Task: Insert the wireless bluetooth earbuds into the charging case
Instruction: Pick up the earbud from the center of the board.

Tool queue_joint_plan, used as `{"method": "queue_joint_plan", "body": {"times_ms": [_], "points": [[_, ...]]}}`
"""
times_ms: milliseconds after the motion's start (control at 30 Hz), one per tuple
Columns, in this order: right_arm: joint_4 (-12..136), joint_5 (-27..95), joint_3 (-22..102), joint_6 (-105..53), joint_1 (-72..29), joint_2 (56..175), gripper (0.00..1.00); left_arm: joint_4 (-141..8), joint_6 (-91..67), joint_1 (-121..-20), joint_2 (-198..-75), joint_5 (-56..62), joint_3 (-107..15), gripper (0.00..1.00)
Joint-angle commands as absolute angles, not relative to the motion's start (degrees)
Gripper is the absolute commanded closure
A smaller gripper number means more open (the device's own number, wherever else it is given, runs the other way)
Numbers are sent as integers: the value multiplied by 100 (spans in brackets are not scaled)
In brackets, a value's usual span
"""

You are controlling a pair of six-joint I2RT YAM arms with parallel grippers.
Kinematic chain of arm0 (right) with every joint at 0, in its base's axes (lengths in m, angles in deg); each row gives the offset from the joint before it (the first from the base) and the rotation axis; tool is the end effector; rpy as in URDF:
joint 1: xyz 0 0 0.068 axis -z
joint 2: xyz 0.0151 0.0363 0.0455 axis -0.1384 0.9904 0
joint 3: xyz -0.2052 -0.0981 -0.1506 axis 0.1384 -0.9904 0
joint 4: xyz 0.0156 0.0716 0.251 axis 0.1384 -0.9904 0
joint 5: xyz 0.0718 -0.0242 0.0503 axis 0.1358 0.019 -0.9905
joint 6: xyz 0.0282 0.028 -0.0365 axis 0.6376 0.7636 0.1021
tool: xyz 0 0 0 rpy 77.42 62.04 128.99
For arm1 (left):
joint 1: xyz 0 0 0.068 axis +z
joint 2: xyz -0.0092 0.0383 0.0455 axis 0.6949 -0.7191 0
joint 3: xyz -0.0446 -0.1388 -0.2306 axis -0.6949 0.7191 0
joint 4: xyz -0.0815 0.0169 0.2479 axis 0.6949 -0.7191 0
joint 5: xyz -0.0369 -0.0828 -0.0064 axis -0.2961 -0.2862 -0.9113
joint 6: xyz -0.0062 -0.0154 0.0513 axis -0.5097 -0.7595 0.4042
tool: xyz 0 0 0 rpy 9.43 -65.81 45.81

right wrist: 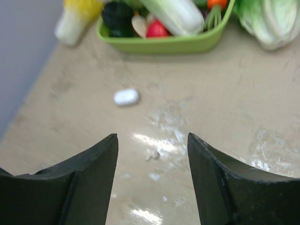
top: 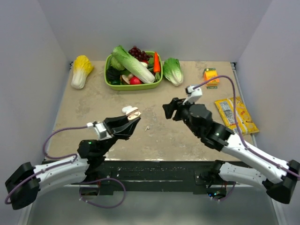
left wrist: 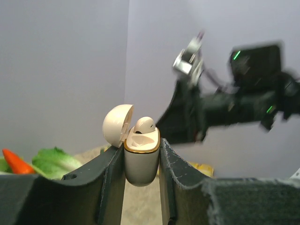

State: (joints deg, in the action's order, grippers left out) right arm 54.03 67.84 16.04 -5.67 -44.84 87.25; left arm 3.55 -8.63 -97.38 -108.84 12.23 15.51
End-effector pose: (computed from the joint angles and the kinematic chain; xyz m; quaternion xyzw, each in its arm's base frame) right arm 0.1392 0.1575 0.3625 -0.0242 0.7563 0.2736 0.5937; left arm 0.0987 -0.1313 0.2710 0.1705 0.4302 -0.4475 0.7652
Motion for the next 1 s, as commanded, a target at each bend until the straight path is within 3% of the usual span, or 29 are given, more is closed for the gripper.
{"method": "queue_joint_plan", "body": {"times_ms": [0, 167, 567, 767, 967], "points": [[6020, 6223, 1072, -673, -4355, 9679, 39, 1153, -1085, -9728, -9956, 1186, 1446, 100], [6415, 5457, 1002, -824, -4416, 10938, 44, -70, -1375, -9728, -9358, 1159, 1419, 100], [6953, 5386, 1220, -288, -4583, 12617, 53, -11, -1736, -9728, -9155, 1273, 2052, 100], [6971, 5694, 1204, -375, -4583, 12847, 65, -28, -1832, -9728, -9102, 1229, 2157, 100], [6979, 5712, 1318, -472, -4583, 13049, 69, 104, -1903, -9728, -9111, 1212, 2272, 100]]}}
